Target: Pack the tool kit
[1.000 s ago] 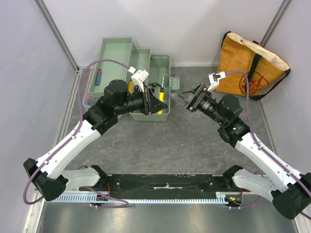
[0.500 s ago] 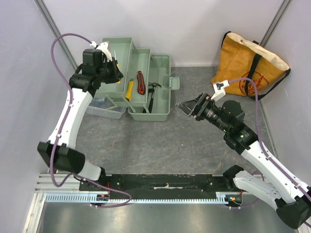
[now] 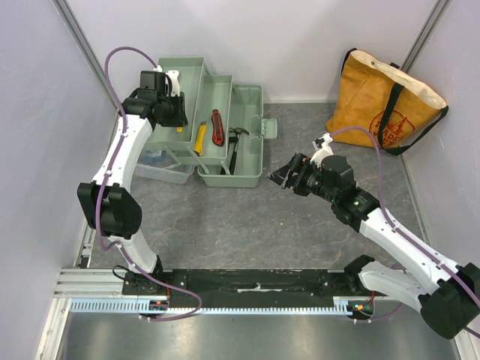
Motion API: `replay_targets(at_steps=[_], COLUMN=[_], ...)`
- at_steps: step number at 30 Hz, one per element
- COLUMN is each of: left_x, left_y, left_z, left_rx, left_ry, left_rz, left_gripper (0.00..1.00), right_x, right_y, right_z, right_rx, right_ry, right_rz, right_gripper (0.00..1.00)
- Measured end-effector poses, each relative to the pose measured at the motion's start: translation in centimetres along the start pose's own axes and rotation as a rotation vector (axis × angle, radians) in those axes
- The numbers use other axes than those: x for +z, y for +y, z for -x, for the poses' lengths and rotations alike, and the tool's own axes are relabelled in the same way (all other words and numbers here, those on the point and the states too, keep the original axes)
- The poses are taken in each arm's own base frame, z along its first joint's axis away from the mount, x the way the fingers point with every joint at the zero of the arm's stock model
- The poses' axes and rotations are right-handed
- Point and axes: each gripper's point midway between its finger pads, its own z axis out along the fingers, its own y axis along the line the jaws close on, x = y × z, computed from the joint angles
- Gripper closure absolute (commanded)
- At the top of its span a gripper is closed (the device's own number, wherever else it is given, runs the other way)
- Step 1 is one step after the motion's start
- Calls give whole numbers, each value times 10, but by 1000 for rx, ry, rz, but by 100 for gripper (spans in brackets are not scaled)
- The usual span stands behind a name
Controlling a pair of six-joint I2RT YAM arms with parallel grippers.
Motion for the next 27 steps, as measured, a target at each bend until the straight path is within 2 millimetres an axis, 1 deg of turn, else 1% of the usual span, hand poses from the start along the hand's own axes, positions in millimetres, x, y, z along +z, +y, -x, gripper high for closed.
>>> replay_targets(at_steps=[2,4,7,11,15,17,19,21,24,26,27], left_x=[-1,-1,-2,-7,-27,-45,-70,-98,-134,-145,-146], left_y=[1,2,3,4,10,18,35,60,101,121,130], left_z=[0,-1,1,5,24,38,52,63,70,67,63], left_rx=[9,14,14,14,4,-14,-54,-106,-186,-229,-252], left_ry=[3,5,3,-5,-66,-119,-186,-255,-344,-366,-364], left_rz=[2,3,7,15,29,43,74,129,233,282,300], left_gripper=[39,35,32,28,25,25,25,25,24,25,26], right_x=[5,8,11,11,12,12,14,15,17,18,18], right_y=[-5,-10,-14,-16,-20,-24,-28,-35,-46,-54,-57], right_z=[-4,-7,-10,-8,-2,0,2,2,1,0,0], right_rx=[1,1,1,2,5,8,10,13,21,28,30], right_ry=[16,30,42,34,13,5,2,2,4,9,13], right_rz=[-16,-30,-44,-52,-70,-81,-93,-111,-138,-156,-163], right_gripper=[17,17,16,16,16,15,15,15,15,15,15])
